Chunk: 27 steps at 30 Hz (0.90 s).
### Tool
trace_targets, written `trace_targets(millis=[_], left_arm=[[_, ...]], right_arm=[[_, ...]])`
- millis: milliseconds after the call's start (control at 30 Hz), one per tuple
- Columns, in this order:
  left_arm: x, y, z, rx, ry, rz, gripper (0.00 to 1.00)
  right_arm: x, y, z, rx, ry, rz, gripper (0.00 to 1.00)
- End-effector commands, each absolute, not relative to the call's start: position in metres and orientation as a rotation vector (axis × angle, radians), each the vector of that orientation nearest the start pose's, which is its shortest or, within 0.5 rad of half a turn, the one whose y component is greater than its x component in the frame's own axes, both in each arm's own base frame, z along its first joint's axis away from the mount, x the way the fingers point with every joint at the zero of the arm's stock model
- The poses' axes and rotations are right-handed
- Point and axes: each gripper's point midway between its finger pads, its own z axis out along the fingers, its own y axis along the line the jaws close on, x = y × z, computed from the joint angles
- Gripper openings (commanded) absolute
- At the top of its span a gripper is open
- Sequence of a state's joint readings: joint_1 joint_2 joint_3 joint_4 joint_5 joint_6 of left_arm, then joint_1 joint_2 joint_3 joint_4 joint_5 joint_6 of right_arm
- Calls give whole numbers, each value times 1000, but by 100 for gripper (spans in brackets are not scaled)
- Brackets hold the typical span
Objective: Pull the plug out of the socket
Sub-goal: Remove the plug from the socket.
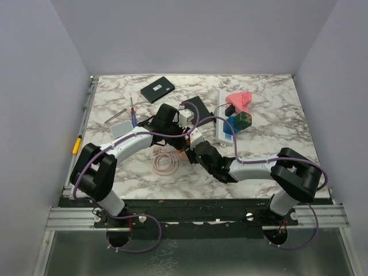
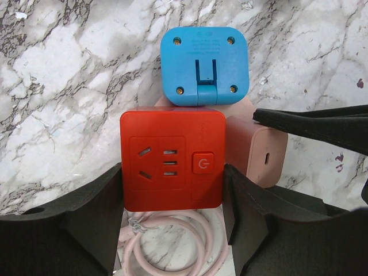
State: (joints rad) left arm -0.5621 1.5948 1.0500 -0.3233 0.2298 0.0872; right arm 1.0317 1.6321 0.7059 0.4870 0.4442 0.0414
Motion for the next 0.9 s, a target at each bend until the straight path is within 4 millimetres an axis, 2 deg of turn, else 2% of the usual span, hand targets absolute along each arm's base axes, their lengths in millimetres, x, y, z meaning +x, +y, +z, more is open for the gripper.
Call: trace_targets(millis=[0,267,500,867], left_arm=[[316,-185,42,813,2493,-174,14],[316,-185,40,815,2496,-172,14],[316,-184,38,817,2504,-166,14],[316,-184,37,816,2506,-165,14]], right_arm=[[274,328,86,-613,1876,387,1],[285,314,87,-564,1912,455,1],[288,312,86,-547,1938,511,1],[292,310,81,-582,1949,456,1]])
